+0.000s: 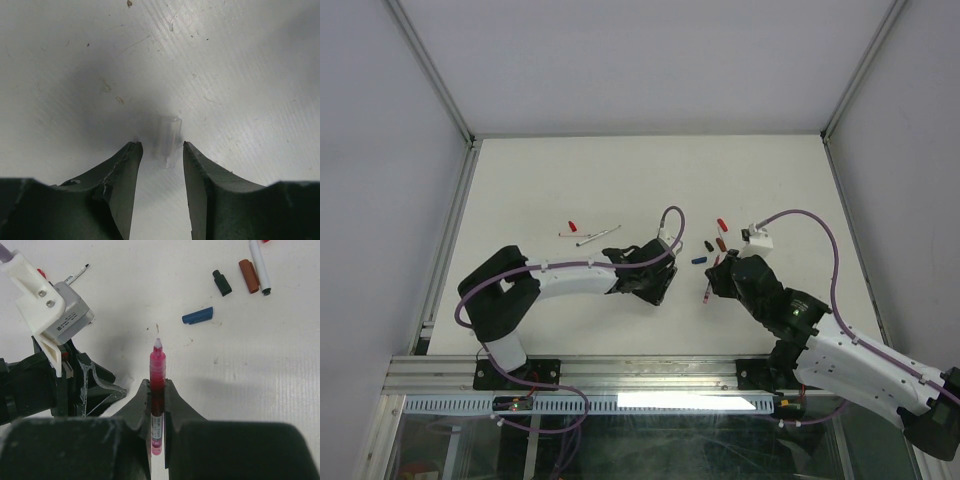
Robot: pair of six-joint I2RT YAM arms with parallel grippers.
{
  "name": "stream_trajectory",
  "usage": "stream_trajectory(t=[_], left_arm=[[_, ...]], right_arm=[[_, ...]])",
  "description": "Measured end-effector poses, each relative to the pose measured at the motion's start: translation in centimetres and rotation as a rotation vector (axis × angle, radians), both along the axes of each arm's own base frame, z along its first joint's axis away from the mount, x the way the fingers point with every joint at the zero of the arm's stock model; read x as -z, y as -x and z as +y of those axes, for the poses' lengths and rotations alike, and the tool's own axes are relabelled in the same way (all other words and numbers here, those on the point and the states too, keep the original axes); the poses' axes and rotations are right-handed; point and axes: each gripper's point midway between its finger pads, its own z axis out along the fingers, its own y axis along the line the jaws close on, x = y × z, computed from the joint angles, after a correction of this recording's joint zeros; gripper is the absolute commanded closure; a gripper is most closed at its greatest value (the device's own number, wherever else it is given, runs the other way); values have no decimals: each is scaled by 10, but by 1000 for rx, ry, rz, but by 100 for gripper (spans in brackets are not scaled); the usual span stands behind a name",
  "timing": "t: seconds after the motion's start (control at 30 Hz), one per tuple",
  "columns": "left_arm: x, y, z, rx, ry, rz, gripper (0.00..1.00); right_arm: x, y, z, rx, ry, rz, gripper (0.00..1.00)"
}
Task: Insert the pens into the pen caps
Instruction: Place the pen cap at the center of the board, then insert the pen cap onto the pen.
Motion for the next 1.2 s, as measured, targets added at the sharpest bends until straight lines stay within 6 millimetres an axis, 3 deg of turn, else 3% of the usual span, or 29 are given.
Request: stream_trajectory(t=[0.4,0.93,1.2], left_arm=[[2,5,-7,72,-85,18,62],[5,5,-6,113,-173,-20,98],[-6,-3,-1,55,-166,-62,100]], right_arm=[[-3,1,1,1,-22,-5,100],[-3,1,0,7,-35,-10,100],[-14,-1,2,5,-117,-83,100]])
